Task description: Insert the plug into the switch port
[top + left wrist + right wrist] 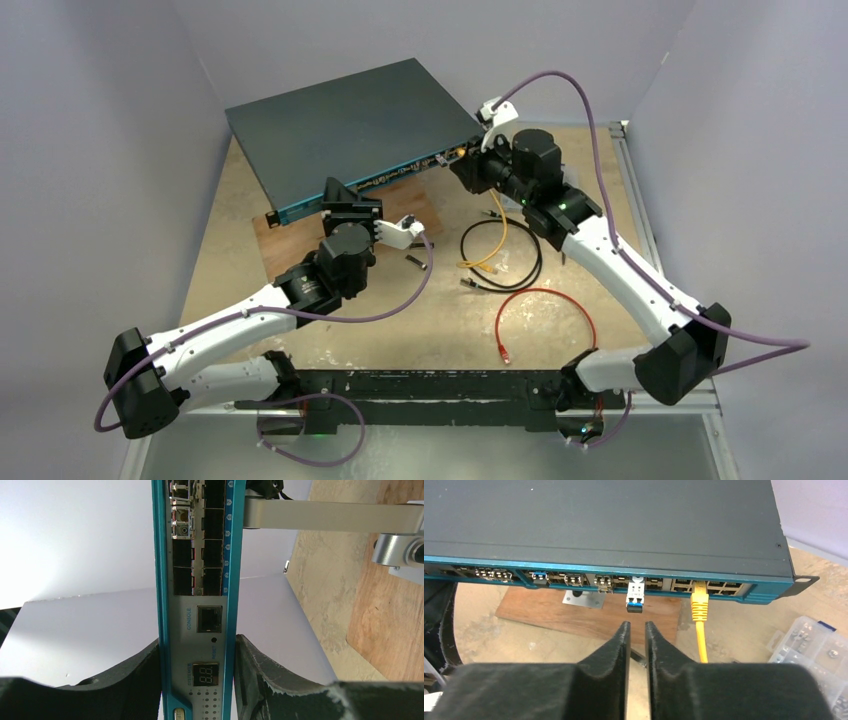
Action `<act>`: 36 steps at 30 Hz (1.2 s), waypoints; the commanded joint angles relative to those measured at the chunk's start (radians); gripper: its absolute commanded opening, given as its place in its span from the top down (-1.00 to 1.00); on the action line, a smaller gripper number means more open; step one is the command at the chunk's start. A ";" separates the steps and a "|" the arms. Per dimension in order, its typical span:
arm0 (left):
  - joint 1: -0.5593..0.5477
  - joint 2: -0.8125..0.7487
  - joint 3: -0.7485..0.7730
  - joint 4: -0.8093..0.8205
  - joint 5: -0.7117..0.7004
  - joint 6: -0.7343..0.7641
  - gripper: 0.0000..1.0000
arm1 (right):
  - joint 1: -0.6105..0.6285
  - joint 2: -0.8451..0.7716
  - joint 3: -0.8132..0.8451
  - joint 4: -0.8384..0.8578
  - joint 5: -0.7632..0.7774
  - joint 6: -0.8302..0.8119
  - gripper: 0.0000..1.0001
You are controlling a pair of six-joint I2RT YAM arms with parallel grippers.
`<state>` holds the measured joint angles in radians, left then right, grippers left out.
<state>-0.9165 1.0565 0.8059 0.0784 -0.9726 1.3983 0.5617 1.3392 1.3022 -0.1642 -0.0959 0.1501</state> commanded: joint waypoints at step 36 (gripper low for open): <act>0.048 -0.002 0.010 -0.113 -0.033 -0.109 1.00 | -0.005 0.172 0.153 0.078 -0.045 0.019 1.00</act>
<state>-0.9119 1.0561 0.8116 0.0612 -0.9680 1.3869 0.5606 1.5002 1.3773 -0.1631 -0.1238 0.1570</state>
